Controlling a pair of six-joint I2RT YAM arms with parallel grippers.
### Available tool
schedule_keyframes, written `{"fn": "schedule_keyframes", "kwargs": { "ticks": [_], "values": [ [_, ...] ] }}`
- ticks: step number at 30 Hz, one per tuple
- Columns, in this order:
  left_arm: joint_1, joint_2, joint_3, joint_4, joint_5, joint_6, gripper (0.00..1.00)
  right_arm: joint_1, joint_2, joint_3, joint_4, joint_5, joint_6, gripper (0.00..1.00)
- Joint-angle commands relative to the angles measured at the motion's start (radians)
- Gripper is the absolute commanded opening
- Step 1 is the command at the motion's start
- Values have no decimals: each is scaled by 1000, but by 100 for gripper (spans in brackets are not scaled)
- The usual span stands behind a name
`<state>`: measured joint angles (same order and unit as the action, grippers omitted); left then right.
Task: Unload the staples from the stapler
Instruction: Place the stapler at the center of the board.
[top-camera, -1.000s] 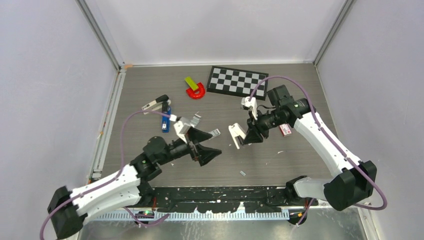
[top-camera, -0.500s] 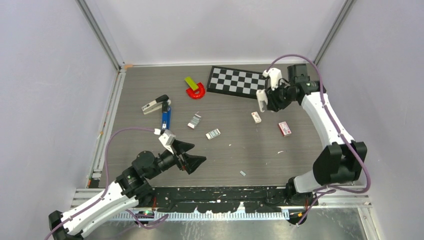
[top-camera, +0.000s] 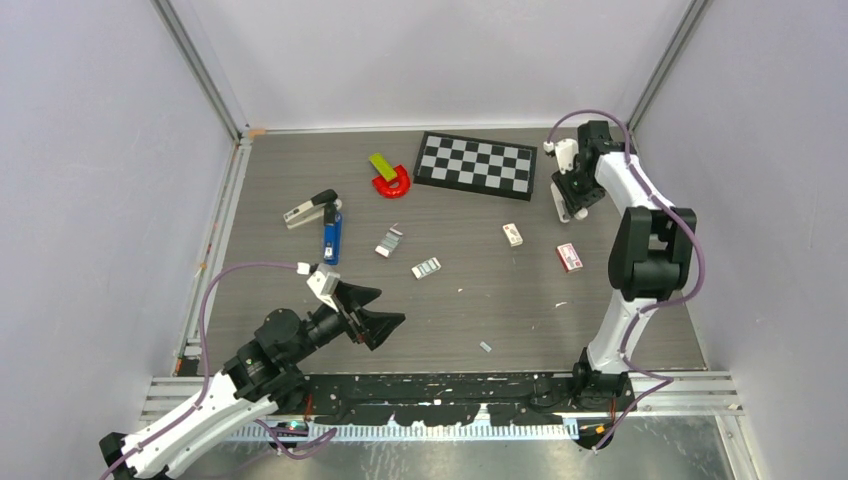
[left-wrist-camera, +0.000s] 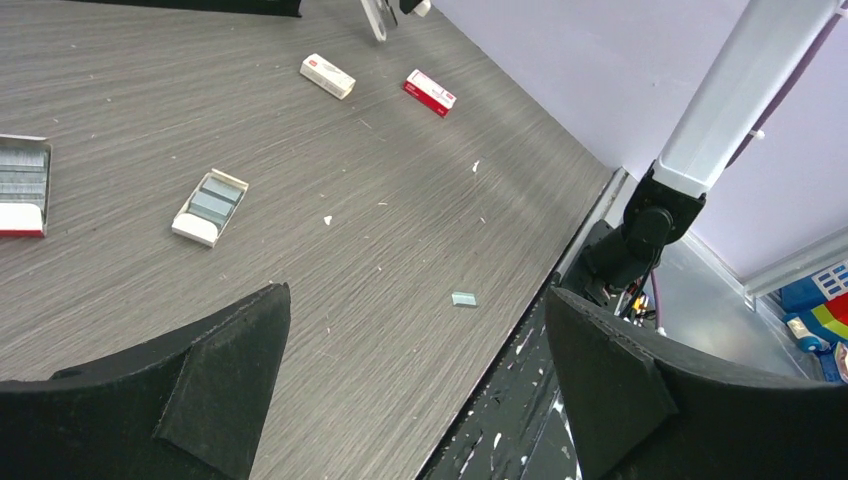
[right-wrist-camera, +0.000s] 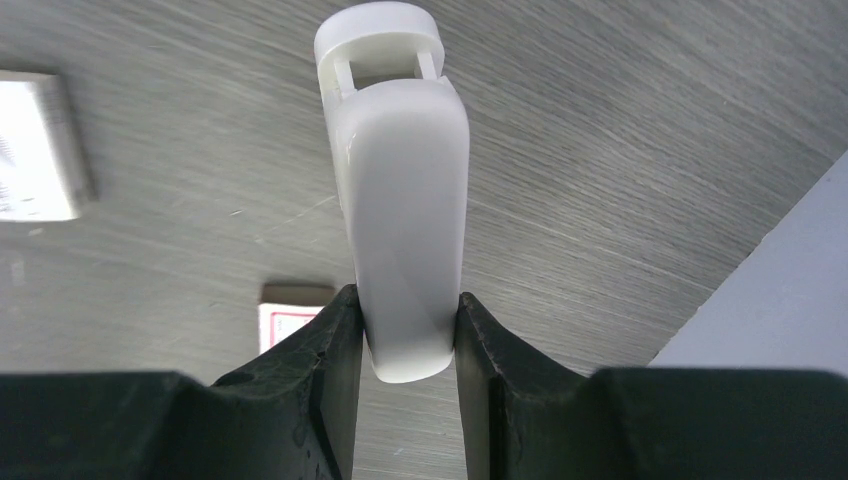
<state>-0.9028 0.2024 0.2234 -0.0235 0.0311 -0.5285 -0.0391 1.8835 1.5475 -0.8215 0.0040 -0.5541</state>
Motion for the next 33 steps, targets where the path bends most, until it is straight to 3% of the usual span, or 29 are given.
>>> {"fn": "schedule_keyframes", "kwargs": {
  "ticks": [1, 7, 23, 29, 33],
  "values": [
    [2, -10, -1, -5, -15, -9, 100, -8, 69, 94, 21, 119, 6, 1],
    [2, -5, -4, -2, -17, -7, 100, -8, 190, 195, -18, 142, 38, 2],
    [2, 23, -23, 48, -9, -25, 100, -8, 331, 316, -79, 66, 115, 21],
    [2, 59, -27, 86, 2, -40, 100, -8, 317, 312, -84, 29, 123, 43],
    [2, 79, -35, 118, 18, -56, 100, -11, 270, 308, -97, -7, 132, 65]
  ]
}}
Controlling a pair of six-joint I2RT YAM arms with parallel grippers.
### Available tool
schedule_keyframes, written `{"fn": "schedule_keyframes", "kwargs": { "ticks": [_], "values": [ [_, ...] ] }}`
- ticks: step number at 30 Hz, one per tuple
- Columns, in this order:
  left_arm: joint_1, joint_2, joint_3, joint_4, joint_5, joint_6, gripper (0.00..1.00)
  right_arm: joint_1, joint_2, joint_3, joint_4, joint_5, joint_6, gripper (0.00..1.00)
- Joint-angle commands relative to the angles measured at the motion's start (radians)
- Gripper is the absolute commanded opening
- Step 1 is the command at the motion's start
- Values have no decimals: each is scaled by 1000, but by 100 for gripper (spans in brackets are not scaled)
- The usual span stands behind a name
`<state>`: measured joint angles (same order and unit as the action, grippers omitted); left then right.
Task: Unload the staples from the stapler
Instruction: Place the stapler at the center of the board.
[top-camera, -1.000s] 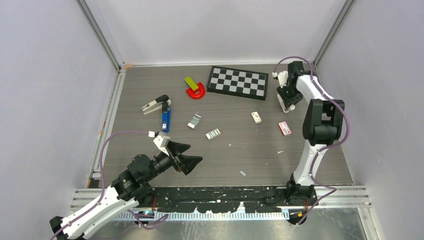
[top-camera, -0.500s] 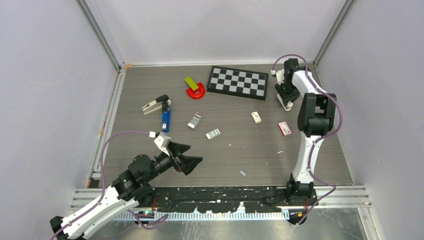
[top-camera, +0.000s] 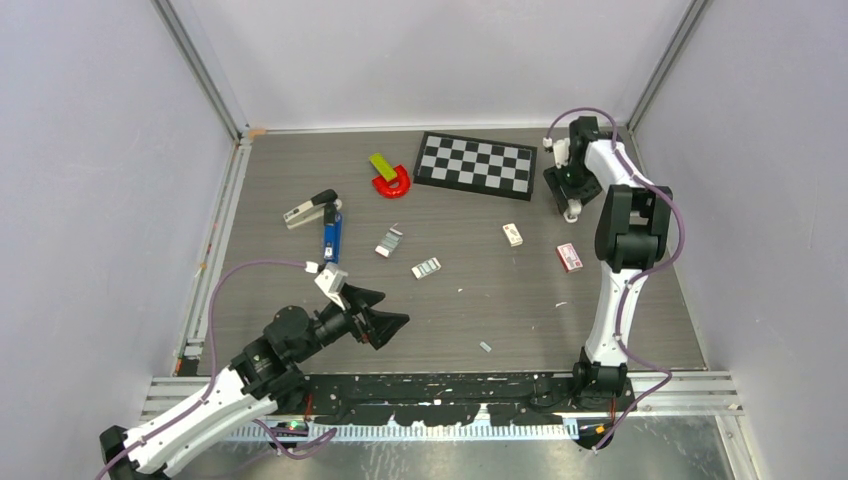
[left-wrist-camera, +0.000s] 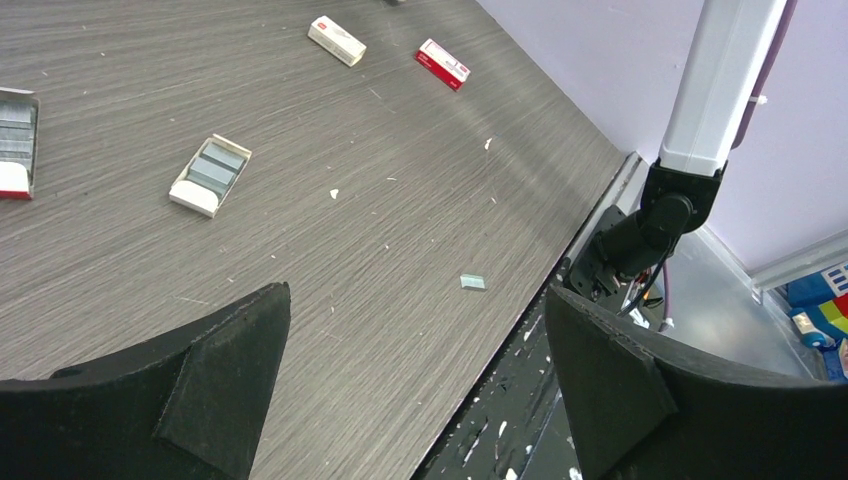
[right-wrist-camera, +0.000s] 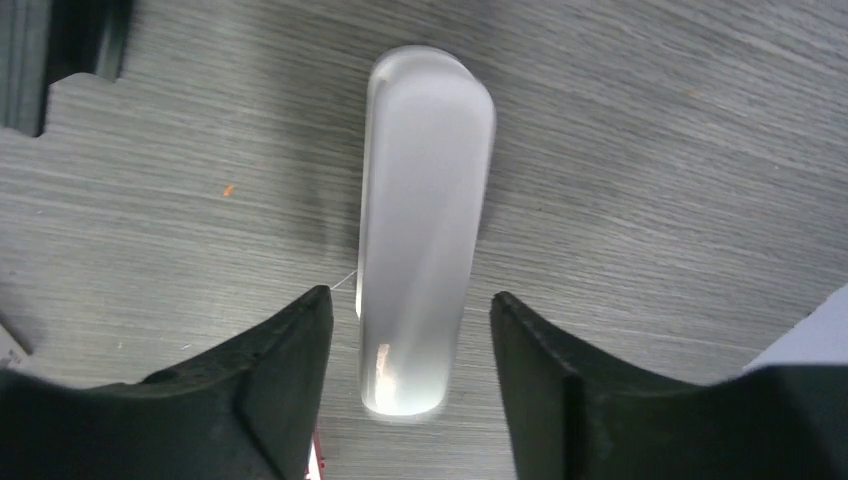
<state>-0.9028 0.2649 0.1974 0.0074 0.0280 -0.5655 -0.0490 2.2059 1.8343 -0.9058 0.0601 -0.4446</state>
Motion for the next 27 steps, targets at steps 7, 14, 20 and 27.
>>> {"fn": "schedule_keyframes", "kwargs": {
  "ticks": [7, 14, 20, 27],
  "values": [
    [2, 60, -35, 159, 51, -56, 100, -3, -245, -50, 13, -148, 39, 86],
    [2, 110, -43, 226, 66, -78, 100, -3, -472, -205, 19, -354, 62, 91],
    [2, 149, -41, 240, 41, -107, 100, 77, -695, -383, -35, -734, 45, 91],
    [2, 200, -27, 262, 56, -140, 100, 229, -930, -592, 51, -857, 123, 91]
  ]
}}
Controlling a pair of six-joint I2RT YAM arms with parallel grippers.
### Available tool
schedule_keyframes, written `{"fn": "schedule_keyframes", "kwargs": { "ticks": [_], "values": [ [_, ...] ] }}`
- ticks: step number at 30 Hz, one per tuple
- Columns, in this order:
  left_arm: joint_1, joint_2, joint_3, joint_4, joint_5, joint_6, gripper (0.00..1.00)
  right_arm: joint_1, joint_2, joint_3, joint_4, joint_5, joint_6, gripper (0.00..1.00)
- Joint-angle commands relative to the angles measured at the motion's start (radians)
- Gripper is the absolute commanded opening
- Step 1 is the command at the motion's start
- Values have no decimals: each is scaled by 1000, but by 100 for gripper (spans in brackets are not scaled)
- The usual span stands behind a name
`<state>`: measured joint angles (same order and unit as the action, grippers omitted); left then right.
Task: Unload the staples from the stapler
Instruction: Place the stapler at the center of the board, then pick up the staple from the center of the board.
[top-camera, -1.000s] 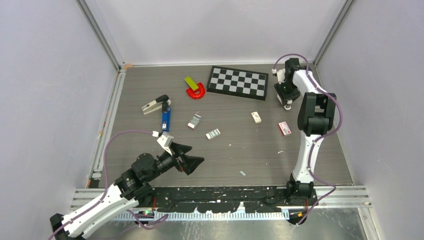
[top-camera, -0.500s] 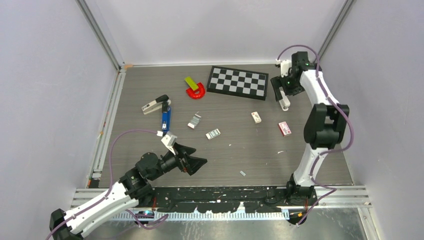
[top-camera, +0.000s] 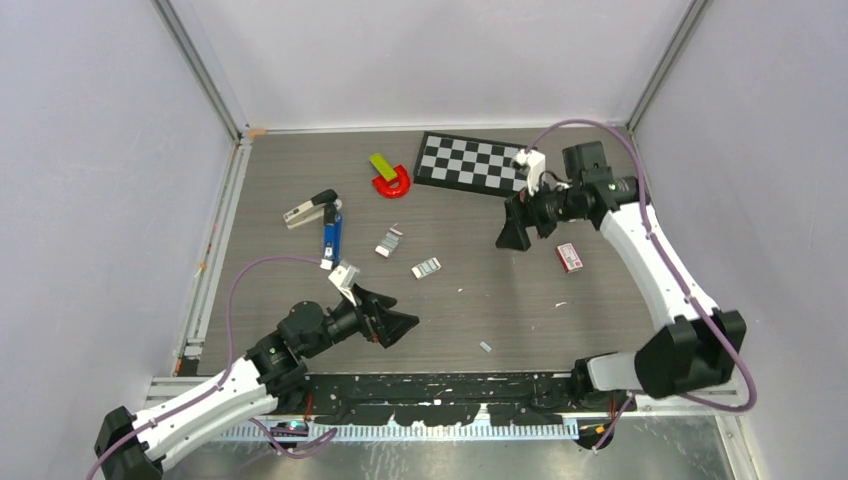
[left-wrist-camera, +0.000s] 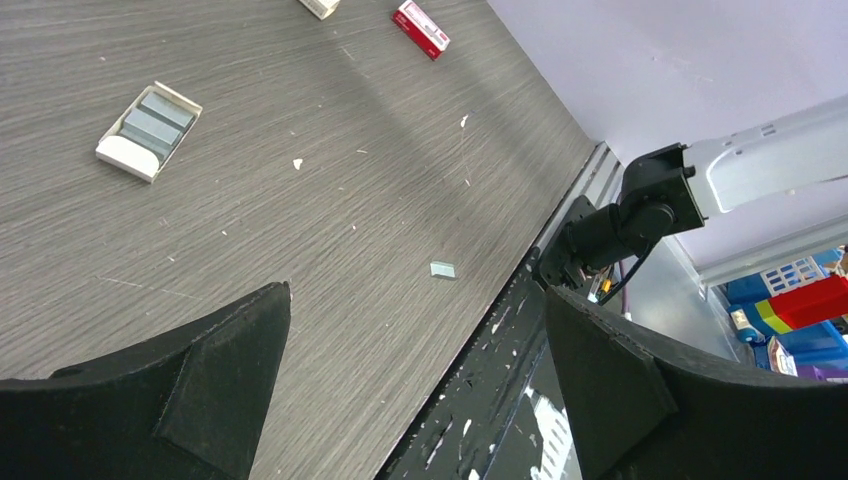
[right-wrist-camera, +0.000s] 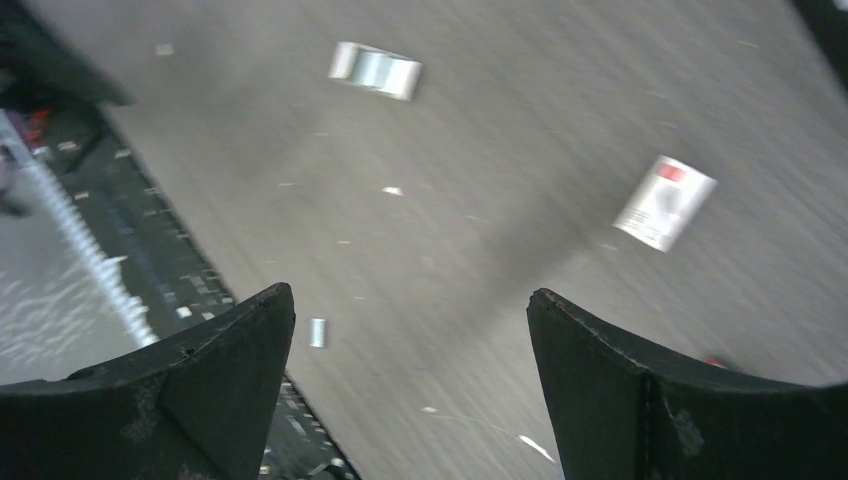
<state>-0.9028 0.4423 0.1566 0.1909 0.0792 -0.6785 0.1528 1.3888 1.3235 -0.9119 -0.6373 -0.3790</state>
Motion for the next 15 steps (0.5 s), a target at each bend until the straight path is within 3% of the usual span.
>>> {"fn": "schedule_keyframes", "kwargs": {
  "ticks": [1, 7, 15],
  "values": [
    [2, 32, 14, 84, 5, -38, 100, 27, -143, -112, 75, -181, 62, 91],
    [2, 129, 19, 158, 17, -75, 100, 20, -274, -281, 164, -110, 20, 96],
    [2, 326, 69, 222, 47, -98, 97, 34, -207, -301, 55, -147, -102, 94]
  ]
}}
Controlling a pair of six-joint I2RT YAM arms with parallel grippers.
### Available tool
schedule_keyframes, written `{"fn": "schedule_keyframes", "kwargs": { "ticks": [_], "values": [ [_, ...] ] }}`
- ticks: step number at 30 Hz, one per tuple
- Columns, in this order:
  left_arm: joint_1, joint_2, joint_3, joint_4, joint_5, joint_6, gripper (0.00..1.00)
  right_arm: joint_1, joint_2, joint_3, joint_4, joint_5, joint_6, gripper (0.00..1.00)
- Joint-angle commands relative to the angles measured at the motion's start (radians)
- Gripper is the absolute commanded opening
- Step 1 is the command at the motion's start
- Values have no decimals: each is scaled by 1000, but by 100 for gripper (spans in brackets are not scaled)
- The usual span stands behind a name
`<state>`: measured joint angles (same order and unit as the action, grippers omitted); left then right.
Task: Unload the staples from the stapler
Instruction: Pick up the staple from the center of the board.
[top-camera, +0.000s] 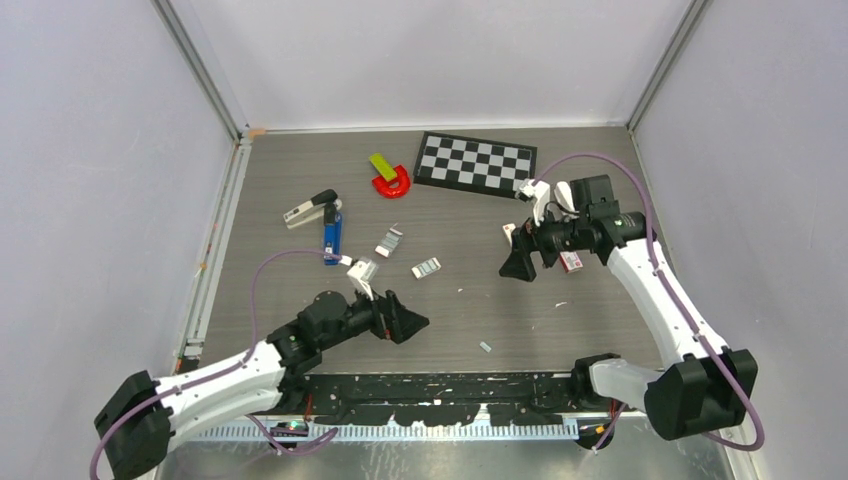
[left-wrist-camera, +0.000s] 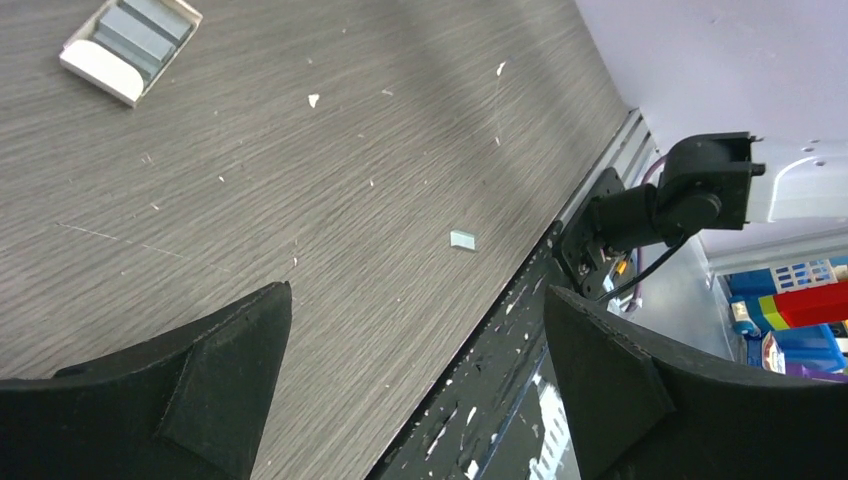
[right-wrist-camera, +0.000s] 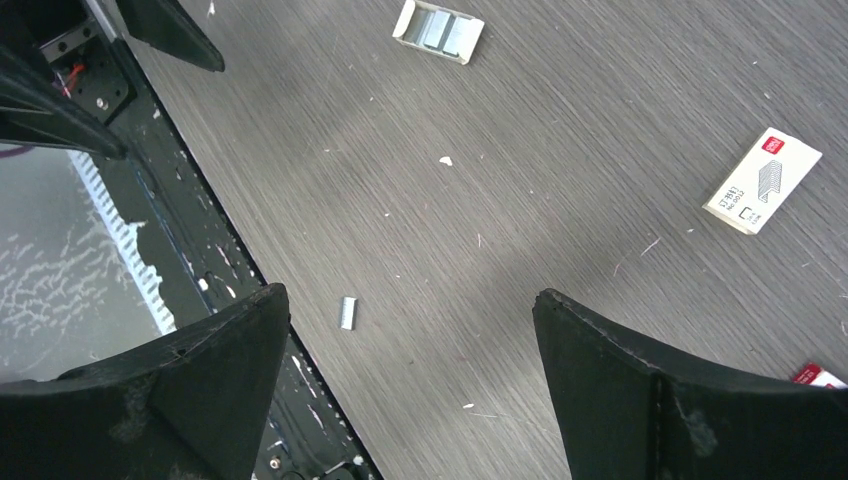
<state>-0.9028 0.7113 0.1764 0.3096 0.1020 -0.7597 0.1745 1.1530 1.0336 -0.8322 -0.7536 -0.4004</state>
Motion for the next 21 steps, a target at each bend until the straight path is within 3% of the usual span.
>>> {"fn": "schedule_keyframes", "kwargs": {
  "ticks": [1, 6, 9, 12, 21],
  "values": [
    [2, 73, 52, 111, 24, -18, 96, 23, 38, -16, -28, -11, -91, 93],
    [2, 98, 51, 97, -21, -11, 92, 183, 80, -56, 8, 166, -95, 90],
    [3, 49, 64, -17, -111, 16, 89, 297, 111, -95, 61, 297, -61, 80],
    [2, -43, 74, -167, -221, 37, 89, 419, 154, -142, 79, 414, -71, 78],
    [4, -397, 13, -409, -397, 33, 86, 622, 282, -123, 59, 526, -53, 78]
  ]
}}
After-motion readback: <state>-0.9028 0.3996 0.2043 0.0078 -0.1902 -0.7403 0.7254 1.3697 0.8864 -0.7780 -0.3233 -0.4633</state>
